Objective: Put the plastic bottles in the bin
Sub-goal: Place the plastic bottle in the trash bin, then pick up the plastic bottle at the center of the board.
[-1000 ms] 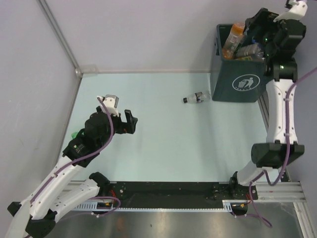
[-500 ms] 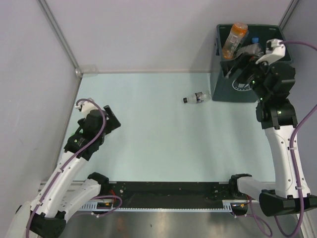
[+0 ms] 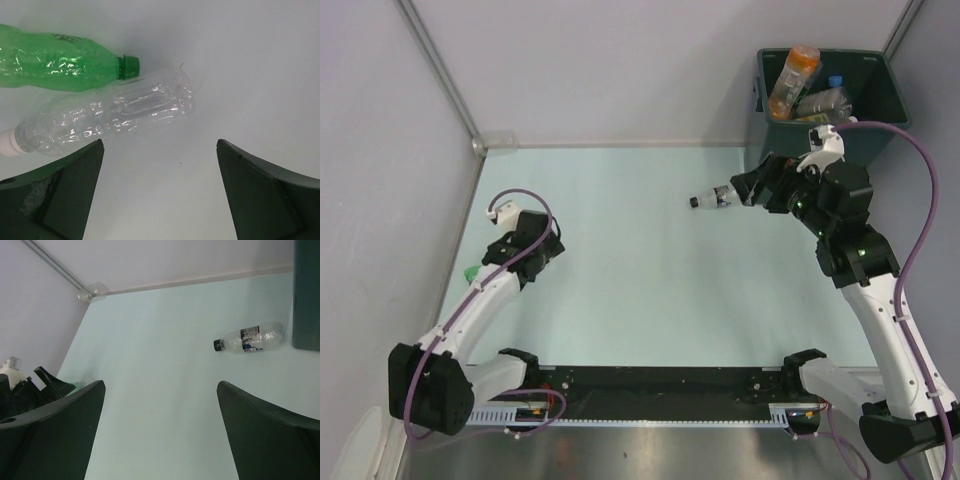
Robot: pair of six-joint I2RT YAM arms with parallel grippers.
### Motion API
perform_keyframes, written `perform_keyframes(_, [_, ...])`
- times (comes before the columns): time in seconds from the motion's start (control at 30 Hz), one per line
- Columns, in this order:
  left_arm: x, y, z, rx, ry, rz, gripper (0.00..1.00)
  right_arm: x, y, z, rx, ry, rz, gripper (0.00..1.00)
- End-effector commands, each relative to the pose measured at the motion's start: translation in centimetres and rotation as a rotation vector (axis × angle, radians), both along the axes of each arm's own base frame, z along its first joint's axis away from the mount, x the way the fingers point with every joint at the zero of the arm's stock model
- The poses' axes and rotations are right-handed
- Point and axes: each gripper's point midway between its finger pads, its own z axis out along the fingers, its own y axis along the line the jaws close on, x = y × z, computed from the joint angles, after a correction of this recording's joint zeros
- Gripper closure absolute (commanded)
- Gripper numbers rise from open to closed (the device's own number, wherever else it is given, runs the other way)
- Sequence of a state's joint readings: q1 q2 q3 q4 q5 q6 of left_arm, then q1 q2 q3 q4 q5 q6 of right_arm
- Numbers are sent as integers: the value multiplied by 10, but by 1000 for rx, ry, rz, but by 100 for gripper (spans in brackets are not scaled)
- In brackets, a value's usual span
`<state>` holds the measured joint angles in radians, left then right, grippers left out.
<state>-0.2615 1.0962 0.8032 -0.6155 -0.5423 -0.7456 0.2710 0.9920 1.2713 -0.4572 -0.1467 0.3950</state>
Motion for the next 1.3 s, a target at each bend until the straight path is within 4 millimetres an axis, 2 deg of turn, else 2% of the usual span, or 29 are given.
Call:
perform_keyframes(0.0, [9,19,-19,-17,0,104,0,-9,-2,2,25,-19,-8,0])
perform_keyframes(0.13, [4,19,-40,-97,17,166,0,-10,-1,-3,18,-12,2,0])
perform_keyframes(0.4, [-14,35,-35,-192,-69,373,0,-13,0,-7,16,-5,11,0])
perform_keyframes(0.6, [-25,56,-29,-258,-134,548,0,-15,0,-12,16,5,12,0])
perform_keyframes(0.7, [-31,59,-34,-291,-128,606,0,-15,-1,-14,12,10,8,0])
perform_keyframes(0.73, [-36,68,-39,-307,-132,667,0,-15,-1,-14,12,10,6,0])
perform_keyframes(0.83, [-39,69,-53,-353,-121,708,0,-16,-2,-13,13,6,5,0])
perform_keyframes(1.1, [-24,73,-72,-446,-146,750,0,-13,-2,-18,2,16,0,0])
perform_keyframes(1.27, [-20,64,-87,-473,-80,710,0,-13,-5,-20,-5,20,-13,0])
